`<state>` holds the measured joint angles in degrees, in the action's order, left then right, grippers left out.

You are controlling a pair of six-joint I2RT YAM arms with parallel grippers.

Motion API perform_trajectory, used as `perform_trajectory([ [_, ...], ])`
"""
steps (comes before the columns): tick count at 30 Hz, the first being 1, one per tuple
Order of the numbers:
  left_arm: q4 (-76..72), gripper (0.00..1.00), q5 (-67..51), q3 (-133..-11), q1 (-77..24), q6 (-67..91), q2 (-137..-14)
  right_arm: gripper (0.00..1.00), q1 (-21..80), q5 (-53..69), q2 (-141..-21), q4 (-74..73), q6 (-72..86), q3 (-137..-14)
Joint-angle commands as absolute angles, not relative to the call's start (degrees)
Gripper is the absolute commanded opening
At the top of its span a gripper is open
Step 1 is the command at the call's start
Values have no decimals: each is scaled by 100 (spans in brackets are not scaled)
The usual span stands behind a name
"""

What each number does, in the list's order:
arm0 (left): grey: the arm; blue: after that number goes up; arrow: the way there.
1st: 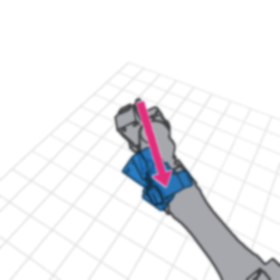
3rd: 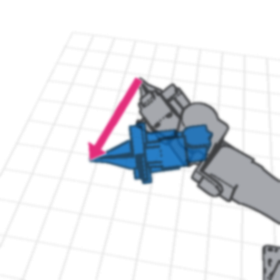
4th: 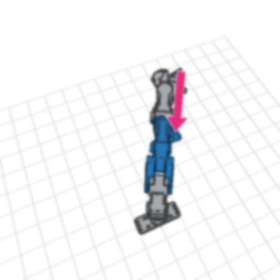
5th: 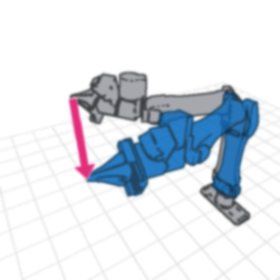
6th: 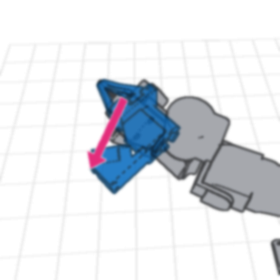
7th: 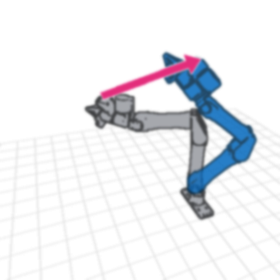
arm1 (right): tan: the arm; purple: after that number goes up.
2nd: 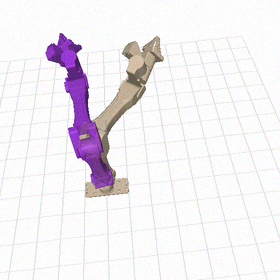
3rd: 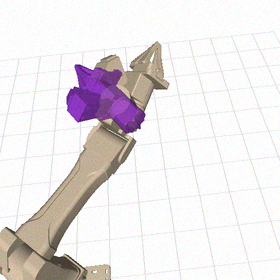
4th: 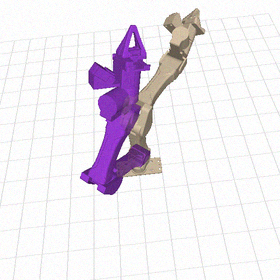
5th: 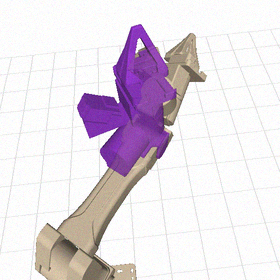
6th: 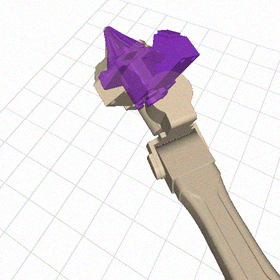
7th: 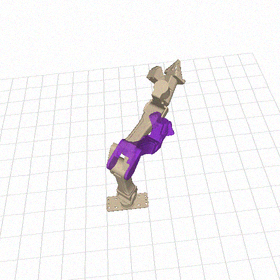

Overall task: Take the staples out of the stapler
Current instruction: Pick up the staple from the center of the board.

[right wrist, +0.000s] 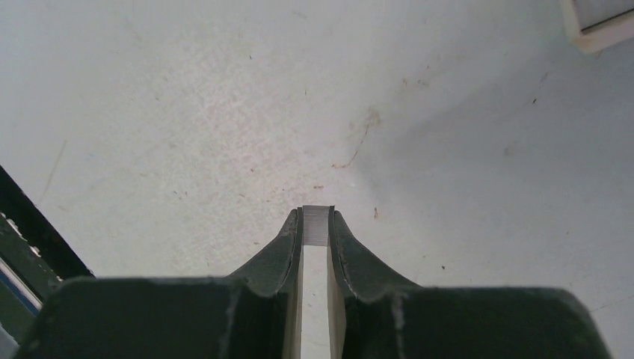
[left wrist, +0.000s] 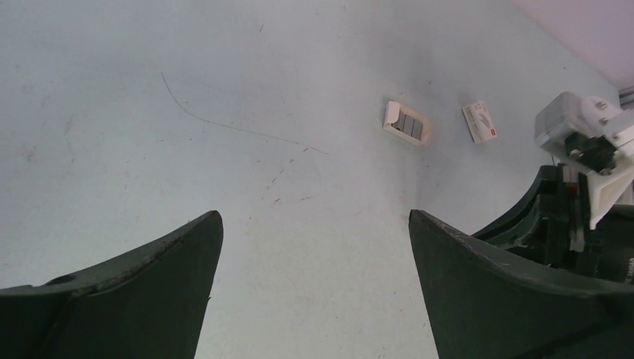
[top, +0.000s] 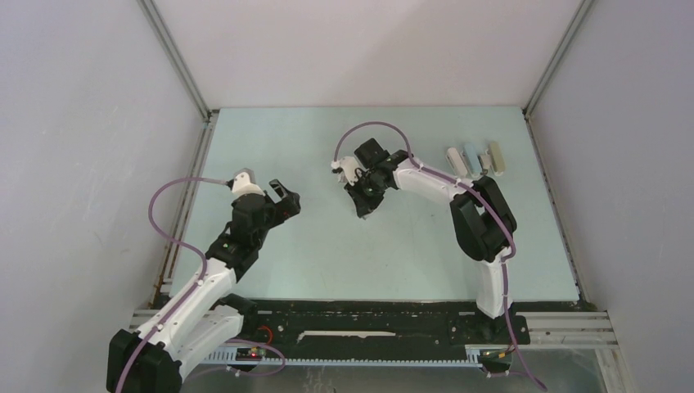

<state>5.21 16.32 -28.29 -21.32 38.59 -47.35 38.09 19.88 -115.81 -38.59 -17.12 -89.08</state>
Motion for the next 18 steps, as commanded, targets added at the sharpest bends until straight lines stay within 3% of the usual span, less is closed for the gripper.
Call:
perform_trajectory([
  [1,365,100,1714,-2866,-2070,3865,-4746,9,3719,2255,-11278,-3692,-1432,-9339],
  [18,443,100,1711,-2915,-2033,3865,-4767,8,3590,2556,-11784,-3616,-880,-10289],
])
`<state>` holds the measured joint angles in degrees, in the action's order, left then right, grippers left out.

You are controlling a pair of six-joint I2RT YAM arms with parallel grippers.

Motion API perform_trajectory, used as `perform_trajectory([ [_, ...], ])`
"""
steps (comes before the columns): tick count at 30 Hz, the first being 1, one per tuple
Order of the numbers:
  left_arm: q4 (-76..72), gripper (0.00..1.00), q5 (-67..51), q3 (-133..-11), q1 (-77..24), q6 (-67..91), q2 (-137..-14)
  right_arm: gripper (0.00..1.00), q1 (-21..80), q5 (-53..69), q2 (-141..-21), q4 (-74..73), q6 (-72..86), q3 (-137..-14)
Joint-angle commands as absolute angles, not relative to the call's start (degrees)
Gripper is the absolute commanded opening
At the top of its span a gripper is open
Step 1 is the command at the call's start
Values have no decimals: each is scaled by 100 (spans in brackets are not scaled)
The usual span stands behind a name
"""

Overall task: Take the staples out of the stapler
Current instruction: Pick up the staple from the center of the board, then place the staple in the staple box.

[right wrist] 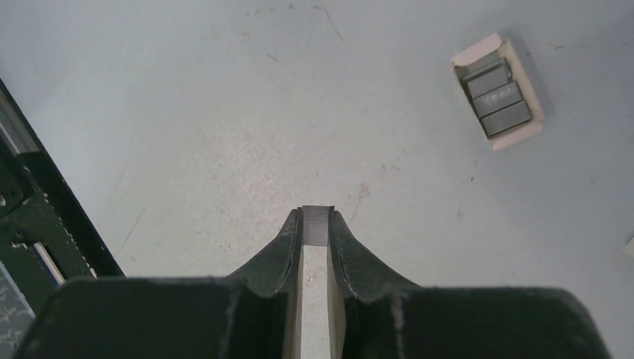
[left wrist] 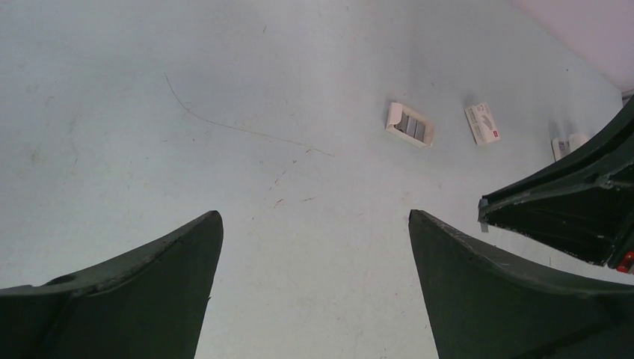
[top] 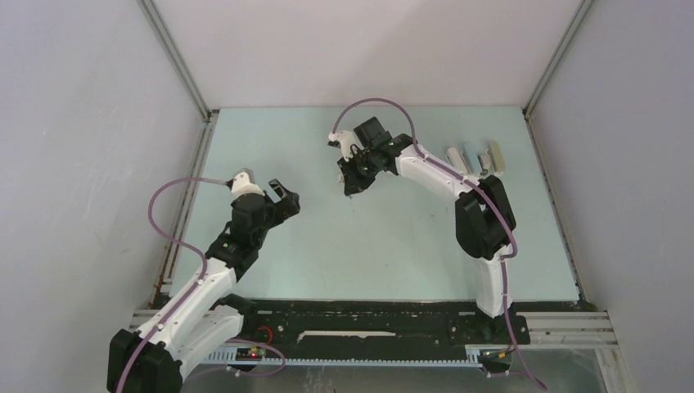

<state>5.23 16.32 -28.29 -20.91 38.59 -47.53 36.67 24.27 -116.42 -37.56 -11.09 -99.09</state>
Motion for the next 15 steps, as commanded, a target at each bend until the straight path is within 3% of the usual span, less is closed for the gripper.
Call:
perform_trajectory([
  [1,451,100,1706,-2925,-2031,3867,-4778,8,3580,2572,-11835,-3620,-844,-10347],
  [15,431,100,1682,-3035,-2021,3851,-5159,9,3518,2211,-12601,-3509,-187,-11301],
])
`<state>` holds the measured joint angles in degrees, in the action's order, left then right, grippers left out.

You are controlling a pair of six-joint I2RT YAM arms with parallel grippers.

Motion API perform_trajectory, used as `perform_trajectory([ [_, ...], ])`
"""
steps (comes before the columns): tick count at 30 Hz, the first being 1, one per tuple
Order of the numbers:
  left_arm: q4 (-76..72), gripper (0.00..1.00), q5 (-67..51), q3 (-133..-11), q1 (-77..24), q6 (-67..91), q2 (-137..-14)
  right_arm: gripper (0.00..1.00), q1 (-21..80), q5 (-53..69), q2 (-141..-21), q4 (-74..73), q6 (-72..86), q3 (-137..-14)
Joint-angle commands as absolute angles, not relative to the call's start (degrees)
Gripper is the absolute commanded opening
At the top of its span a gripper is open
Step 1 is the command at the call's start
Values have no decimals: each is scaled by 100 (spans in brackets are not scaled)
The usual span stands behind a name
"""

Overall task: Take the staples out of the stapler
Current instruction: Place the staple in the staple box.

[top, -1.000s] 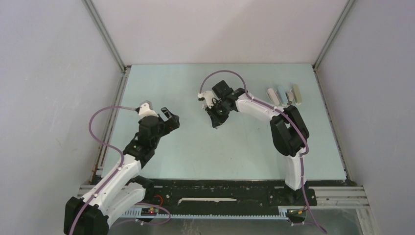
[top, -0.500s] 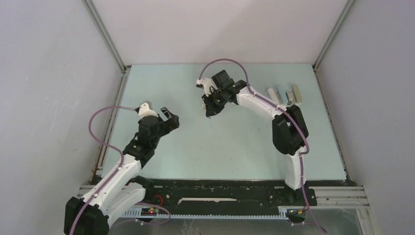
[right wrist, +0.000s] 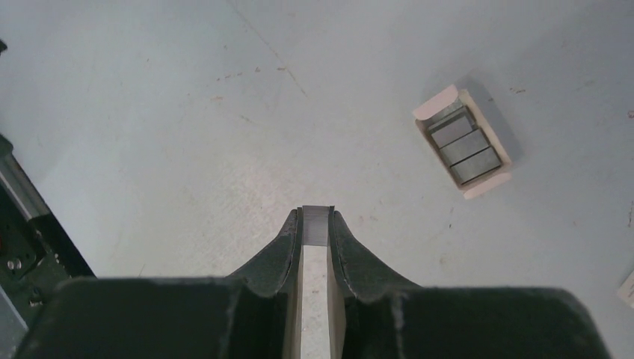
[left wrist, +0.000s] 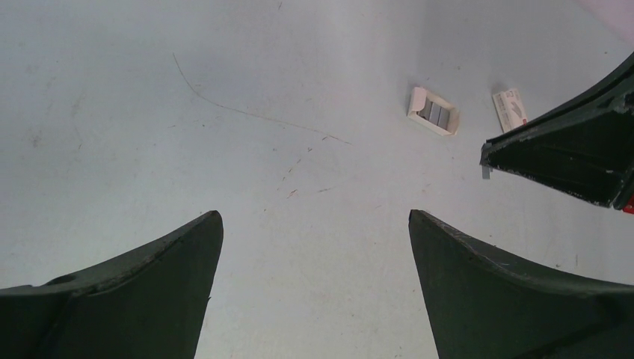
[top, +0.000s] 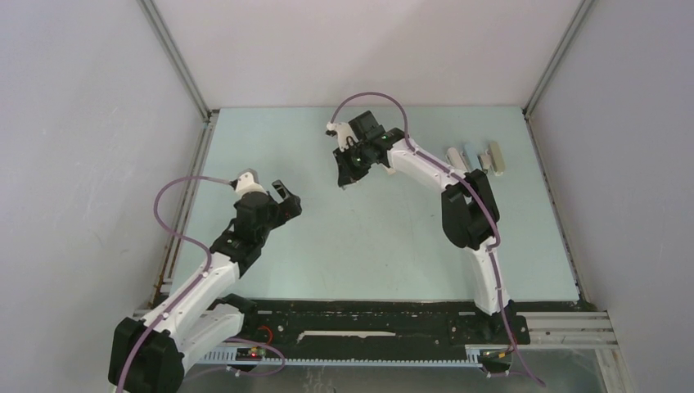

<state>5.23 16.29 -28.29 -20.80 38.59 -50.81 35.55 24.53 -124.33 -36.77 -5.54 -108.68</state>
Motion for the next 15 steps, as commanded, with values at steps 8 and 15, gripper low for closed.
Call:
perform_trajectory([
  [8,431,100,1681,-3067,-2013,3849,-5273,8,3458,1467,-12955,-3327,543,-11564],
  [15,430,100,1656,-3127,-1996,3846,-5402,7,3548,401,-13094,-3192,1430,-11614],
])
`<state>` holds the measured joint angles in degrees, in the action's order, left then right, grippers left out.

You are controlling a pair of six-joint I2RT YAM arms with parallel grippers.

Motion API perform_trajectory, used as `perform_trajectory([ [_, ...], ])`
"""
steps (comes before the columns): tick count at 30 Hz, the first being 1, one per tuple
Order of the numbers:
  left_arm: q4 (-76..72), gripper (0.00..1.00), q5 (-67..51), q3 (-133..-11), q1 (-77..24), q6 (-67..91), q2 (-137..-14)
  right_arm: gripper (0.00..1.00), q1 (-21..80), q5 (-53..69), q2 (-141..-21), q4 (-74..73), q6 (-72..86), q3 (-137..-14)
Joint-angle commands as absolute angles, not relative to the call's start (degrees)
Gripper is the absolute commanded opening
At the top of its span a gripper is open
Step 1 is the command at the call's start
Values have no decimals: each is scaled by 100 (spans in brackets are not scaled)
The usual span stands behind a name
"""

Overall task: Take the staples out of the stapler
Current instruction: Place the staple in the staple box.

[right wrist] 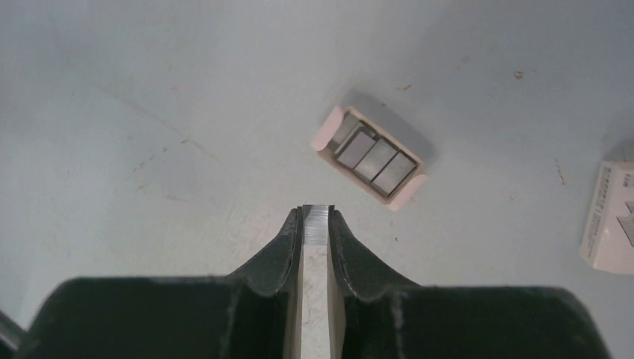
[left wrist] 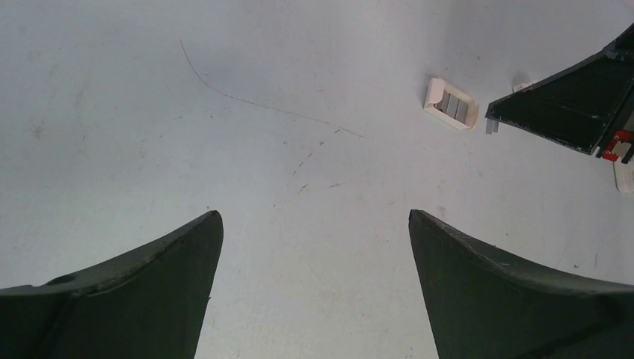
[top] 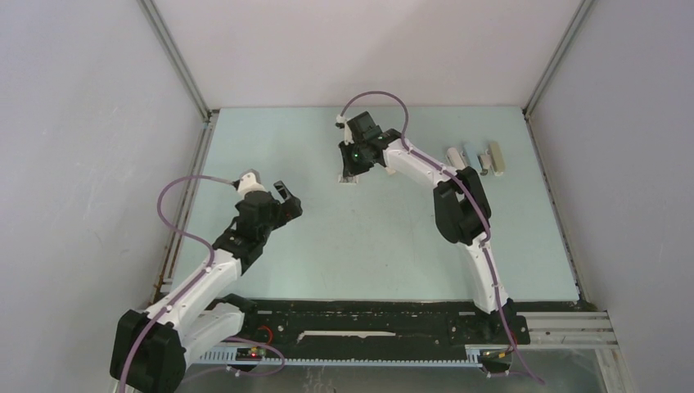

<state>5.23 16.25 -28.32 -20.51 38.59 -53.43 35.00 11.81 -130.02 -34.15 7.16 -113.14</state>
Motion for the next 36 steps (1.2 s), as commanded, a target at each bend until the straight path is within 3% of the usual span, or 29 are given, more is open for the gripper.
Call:
perform_trajectory([
  [1,431,100,1653,-3130,-2000,3844,-5419,8,3557,267,-13103,-3191,1572,-11618],
  [15,431,100,1652,-3067,-1984,3912,-5453,11,3604,-116,-13493,-3199,2439,-11863],
  [36,393,100,1560,-3126,-1969,3933,-5616,20,3691,-679,-13737,-3093,2507,-11972],
])
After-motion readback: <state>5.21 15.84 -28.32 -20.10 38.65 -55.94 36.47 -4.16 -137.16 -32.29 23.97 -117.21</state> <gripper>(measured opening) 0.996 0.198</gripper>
